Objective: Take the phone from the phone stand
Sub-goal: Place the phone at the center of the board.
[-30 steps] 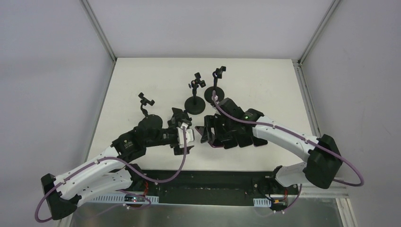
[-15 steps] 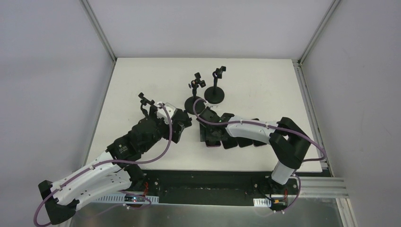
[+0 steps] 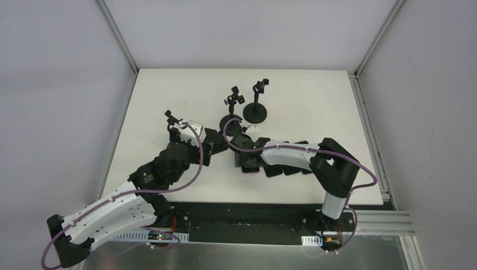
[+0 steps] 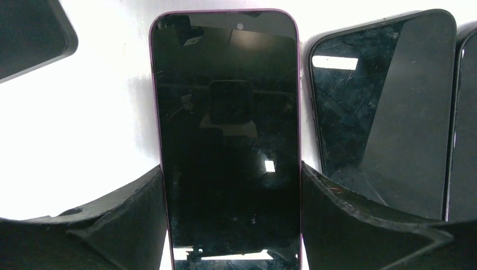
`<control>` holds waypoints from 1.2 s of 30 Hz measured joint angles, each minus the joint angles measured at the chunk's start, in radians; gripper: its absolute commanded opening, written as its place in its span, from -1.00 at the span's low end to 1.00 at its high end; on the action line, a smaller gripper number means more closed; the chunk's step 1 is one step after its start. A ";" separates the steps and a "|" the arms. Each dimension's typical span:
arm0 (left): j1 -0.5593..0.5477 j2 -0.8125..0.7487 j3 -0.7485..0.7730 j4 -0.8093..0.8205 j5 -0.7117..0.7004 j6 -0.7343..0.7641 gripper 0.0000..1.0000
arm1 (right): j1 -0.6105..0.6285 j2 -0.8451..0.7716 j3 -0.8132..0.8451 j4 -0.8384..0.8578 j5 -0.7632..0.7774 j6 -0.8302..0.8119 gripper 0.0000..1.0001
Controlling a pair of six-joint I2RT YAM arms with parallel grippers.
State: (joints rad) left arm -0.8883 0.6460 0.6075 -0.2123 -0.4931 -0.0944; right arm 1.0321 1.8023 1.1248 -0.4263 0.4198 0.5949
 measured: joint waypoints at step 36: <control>0.000 -0.018 -0.062 -0.069 0.052 -0.282 0.98 | -0.047 -0.468 -0.092 0.008 -0.294 0.005 0.84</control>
State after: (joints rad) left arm -0.8883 0.6285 0.5457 -0.2810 -0.4408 -0.3759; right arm 0.9848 1.3342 1.0328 -0.4187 0.1261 0.5995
